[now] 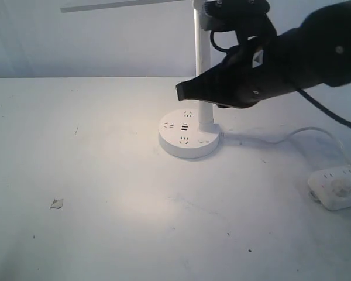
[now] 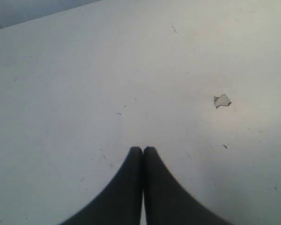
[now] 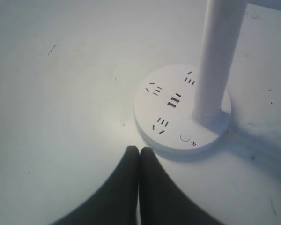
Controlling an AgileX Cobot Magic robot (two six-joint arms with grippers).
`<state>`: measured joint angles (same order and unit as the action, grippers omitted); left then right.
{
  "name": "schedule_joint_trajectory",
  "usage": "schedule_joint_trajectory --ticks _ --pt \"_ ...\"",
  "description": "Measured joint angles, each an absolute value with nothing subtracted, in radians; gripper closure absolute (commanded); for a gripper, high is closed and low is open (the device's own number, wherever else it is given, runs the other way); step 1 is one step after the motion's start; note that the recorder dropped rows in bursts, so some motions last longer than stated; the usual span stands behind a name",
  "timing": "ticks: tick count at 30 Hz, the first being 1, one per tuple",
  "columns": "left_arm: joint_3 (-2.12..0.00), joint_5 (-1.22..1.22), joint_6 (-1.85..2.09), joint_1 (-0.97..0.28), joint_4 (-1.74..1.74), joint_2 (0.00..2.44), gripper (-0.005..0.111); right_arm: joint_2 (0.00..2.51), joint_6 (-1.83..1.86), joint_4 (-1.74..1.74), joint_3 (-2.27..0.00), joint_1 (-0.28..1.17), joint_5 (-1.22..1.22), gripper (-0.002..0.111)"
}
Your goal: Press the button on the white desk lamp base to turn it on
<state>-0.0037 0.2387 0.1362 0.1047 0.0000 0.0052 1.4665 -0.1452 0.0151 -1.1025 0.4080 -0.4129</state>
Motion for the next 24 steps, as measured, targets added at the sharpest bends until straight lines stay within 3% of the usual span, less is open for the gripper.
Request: schedule_joint_trajectory --ticks 18,24 --pt "-0.004 0.239 0.136 0.105 0.0 0.005 0.107 0.831 -0.145 -0.01 -0.55 0.409 -0.256 0.108" --pt "-0.004 0.239 0.136 0.105 0.0 0.005 0.107 0.312 -0.145 -0.057 -0.389 0.409 -0.306 0.108"
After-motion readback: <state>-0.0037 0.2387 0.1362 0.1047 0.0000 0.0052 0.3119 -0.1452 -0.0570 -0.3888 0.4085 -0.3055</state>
